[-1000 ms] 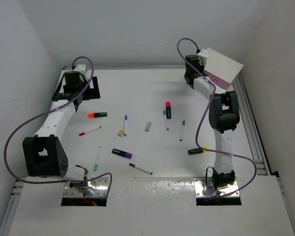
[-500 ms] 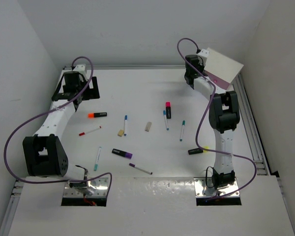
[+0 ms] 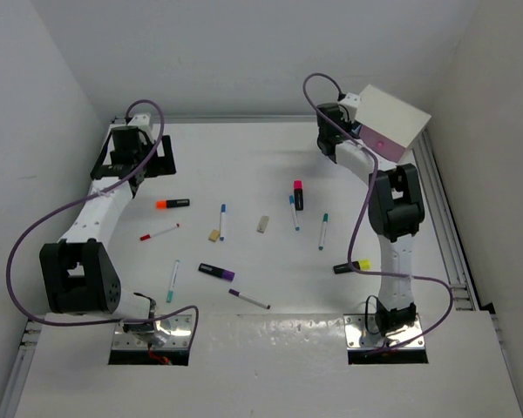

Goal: Sort the stationery into containers
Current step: Open the drawer in the storage box.

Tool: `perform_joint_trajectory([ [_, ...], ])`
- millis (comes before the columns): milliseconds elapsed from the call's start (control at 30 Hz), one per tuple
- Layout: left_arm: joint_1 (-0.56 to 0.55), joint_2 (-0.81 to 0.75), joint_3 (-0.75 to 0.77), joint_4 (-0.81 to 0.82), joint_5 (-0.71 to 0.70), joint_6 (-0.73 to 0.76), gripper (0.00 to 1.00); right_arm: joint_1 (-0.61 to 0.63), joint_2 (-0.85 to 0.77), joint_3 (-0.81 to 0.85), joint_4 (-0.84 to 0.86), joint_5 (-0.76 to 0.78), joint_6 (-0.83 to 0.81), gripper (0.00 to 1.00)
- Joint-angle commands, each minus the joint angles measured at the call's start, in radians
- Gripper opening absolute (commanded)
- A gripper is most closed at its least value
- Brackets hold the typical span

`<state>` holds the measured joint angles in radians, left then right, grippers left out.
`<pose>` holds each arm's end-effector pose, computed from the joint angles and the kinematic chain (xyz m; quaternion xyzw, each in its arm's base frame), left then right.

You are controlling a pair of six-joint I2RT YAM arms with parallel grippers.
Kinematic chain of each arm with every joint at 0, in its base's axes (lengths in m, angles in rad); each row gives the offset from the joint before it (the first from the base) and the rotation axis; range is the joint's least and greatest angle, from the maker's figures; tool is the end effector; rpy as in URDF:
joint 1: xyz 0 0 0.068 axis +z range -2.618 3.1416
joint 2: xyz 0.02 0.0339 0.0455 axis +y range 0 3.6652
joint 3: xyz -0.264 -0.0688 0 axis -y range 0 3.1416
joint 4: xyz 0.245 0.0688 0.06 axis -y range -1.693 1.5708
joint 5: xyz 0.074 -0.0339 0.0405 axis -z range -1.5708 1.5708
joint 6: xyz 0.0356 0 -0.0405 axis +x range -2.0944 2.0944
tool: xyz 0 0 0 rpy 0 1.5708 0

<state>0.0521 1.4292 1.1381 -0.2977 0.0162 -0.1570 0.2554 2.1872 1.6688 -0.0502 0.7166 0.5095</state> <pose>0.3254 0.0164 0.3012 -0.0882 0.8774 -0.0319 0.4705 0.4898 0.1037 0.2053 0.2712 0.7934 -0.1175 0.5322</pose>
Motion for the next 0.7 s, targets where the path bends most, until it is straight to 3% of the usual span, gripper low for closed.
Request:
perform_joint_trajectory([
  [0, 0.017, -0.059, 0.003, 0.028, 0.013, 0.011, 1.0, 0.048, -0.058, -0.029, -0.056, -0.019, 0.05, 0.0],
  [667, 0.031, -0.09, -0.02, 0.025, 0.037, 0.008, 1.0, 0.145, -0.141, -0.139, -0.215, -0.075, 0.164, 0.02],
])
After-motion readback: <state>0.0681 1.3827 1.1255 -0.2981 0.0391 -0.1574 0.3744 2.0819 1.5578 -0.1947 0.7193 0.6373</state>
